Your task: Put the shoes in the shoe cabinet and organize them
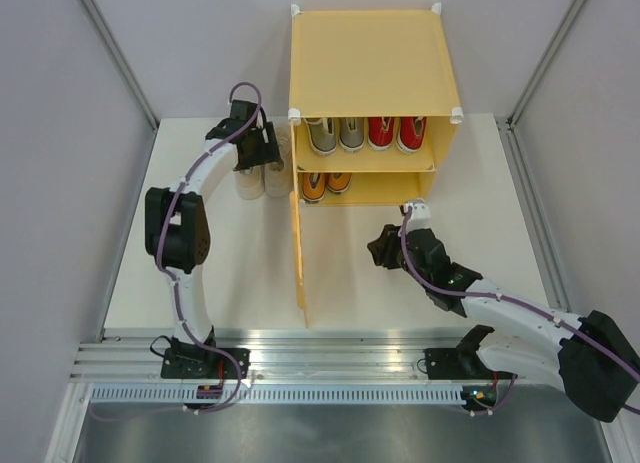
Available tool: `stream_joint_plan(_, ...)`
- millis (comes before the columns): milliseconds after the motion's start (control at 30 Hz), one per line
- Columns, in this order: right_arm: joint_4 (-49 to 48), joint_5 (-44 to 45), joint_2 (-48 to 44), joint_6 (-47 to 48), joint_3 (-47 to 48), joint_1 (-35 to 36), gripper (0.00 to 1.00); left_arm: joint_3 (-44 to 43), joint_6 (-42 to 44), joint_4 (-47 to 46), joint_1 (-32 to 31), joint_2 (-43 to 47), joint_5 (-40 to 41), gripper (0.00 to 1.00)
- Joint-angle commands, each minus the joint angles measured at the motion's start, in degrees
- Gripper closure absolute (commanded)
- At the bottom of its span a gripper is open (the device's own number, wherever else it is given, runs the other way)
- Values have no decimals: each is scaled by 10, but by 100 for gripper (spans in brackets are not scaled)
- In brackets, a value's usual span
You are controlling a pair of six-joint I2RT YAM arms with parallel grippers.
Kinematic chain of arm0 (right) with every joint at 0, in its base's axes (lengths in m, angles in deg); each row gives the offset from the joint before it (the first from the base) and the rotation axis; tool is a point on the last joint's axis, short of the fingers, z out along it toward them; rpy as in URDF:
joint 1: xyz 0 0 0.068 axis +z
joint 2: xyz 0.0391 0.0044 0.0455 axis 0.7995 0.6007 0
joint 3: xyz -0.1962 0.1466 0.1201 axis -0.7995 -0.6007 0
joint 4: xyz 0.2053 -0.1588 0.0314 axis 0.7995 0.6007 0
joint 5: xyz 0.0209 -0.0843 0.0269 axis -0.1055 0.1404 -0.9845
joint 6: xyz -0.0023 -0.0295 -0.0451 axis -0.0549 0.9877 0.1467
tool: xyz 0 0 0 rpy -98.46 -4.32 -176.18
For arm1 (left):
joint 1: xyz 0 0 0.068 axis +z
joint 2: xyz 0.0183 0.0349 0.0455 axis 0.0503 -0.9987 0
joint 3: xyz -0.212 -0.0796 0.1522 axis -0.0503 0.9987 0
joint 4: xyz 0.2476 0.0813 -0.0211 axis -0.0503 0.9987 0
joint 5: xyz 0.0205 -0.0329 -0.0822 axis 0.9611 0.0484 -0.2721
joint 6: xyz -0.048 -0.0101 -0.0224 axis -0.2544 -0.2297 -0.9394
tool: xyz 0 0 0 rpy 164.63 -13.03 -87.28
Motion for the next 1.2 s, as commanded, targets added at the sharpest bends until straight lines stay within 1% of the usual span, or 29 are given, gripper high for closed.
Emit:
stream_joint_plan(0, -40, -23, 9, 4, -6, -5, 52, -29, 13, -2, 0, -48, 23, 14)
stream_joint_plan(67, -43, -28, 18, 6, -6, -6, 52, -43, 12, 8, 0, -75, 29, 15)
stream_joint_plan(133, -50, -34, 24, 3, -11, -6, 53, -33, 5, 7, 0, -78, 39, 16)
stream_joint_plan(167, -57, -36, 25, 3, -13, -7, 53, -29, 3, 5, 0, -77, 39, 19)
stream_joint_plan(233, -62, -41, 30, -1, -16, -7, 53, -28, 3, 2, 0, -79, 38, 21)
stream_joint_plan(267, -66, -43, 32, -2, -17, -7, 54, -29, 6, 2, 0, -81, 35, 31)
stream_joint_plan(333, -67, -48, 34, -5, -16, -7, 55, -30, 6, 0, 0, -81, 23, 42)
stream_joint_plan(367, -67, -50, 34, -5, -16, -7, 56, -30, 6, 0, 0, -81, 18, 59)
stream_joint_plan(433, -66, -55, 30, -7, -15, -7, 57, -32, 6, -2, 0, -83, -1, 77)
stream_joint_plan(467, -65, -57, 27, -6, -15, -7, 57, -32, 2, 0, 1, -83, -5, 98)
stream_joint_plan(567, -60, -58, 19, -4, -14, -7, 57, -28, -11, 15, 7, -64, -12, 98)
stream_joint_plan(667, -59, -75, 19, -1, -7, -5, 56, -8, -14, 28, 14, -4, 9, 98)
stream_joint_plan(767, -56, -66, 27, 5, 6, 14, 56, 7, -13, 45, 21, 87, 33, 98)
stream_joint_plan(800, -55, -43, 29, 13, 15, 40, 56, 7, -13, 63, 26, 110, 52, 98)
stream_joint_plan(833, -58, -32, 40, 15, 22, 53, 56, 2, -13, 74, 27, 157, 63, 98)
stream_joint_plan(867, -61, -27, 47, 15, 29, 63, 56, 0, -11, 83, 29, 181, 72, 98)
stream_joint_plan(933, -72, -28, 78, 8, 52, 92, 56, -18, -11, 115, 37, 227, 88, 98)
stream_joint_plan(1000, -97, -29, 119, 1, 85, 123, 56, -38, -12, 144, 46, 310, 98, 98)
stream_joint_plan(1033, -101, -30, 135, -3, 99, 133, 55, -45, -12, 153, 46, 311, 104, 98)
stream_joint_plan(1067, -106, -29, 153, -4, 115, 143, 56, -53, -12, 163, 47, 347, 111, 98)
stream_joint_plan(1100, -109, -30, 190, -5, 151, 164, 55, -71, -11, 171, 48, 362, 120, 98)
stream_joint_plan(1133, -111, -27, 210, -5, 172, 176, 55, -81, -11, 188, 49, 375, 124, 98)
stream_joint_plan(1167, -109, -24, 231, -4, 216, 187, 55, -93, -11, 196, 49, 389, 126, 98)
